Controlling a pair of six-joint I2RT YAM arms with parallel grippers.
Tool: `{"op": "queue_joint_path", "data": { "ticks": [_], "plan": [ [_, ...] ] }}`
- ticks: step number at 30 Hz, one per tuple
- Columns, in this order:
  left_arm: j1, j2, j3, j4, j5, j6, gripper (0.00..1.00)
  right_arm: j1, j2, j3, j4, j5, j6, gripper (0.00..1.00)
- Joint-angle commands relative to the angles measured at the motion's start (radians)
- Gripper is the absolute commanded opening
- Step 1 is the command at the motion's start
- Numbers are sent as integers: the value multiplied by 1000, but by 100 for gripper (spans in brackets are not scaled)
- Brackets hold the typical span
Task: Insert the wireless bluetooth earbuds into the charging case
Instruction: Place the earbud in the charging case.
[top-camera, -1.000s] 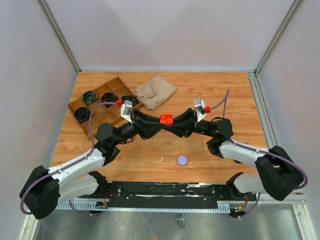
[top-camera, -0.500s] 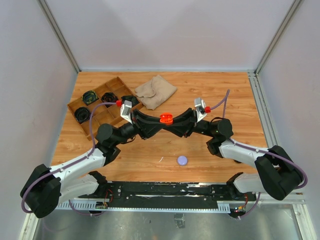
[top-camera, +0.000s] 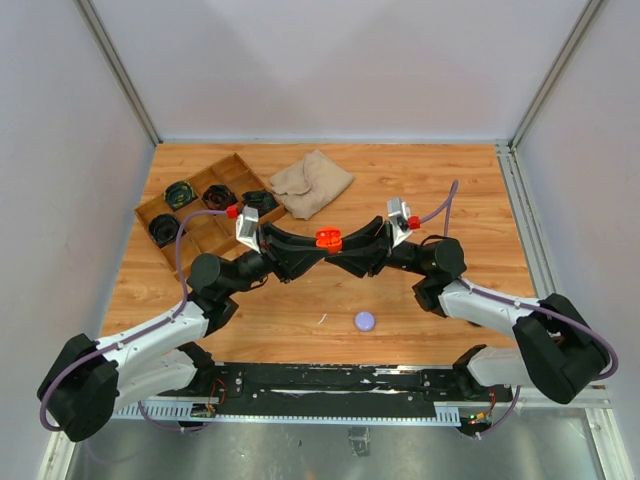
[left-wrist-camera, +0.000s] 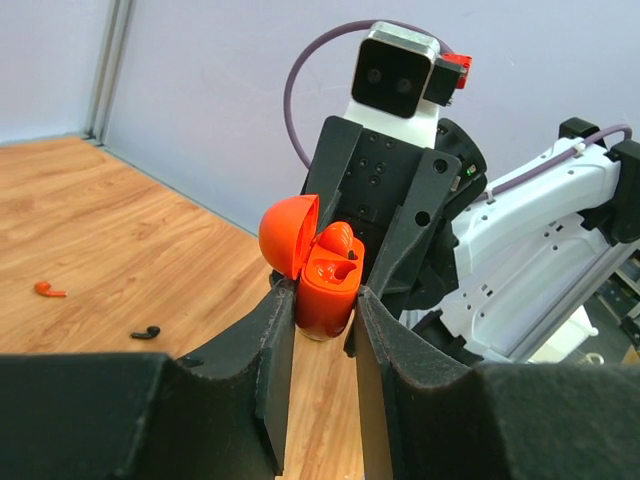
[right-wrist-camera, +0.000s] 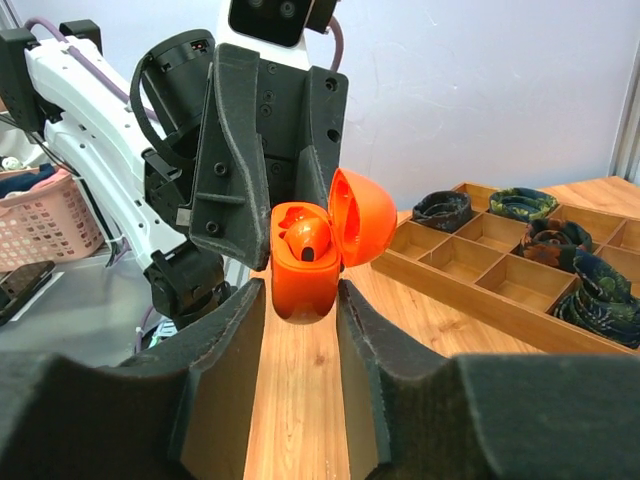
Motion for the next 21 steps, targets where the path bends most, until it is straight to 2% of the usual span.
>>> {"op": "queue_joint_path", "data": {
  "ticks": [1, 11, 15, 21],
  "plan": [
    [0, -56, -19, -17, -36, 82, 0, 9, -55, -15, -29, 9, -76, 38],
    [0, -141, -67, -27, -42, 224, 0, -10, -136, -4, -259, -6, -180, 50],
    [0, -170, -95, -53, -56, 314, 0, -34, -205, 34, -510, 30, -288, 58],
    [0, -195, -142, -67, -97, 413, 0, -36, -305, 130, -985, 246, -554, 66]
  ]
}}
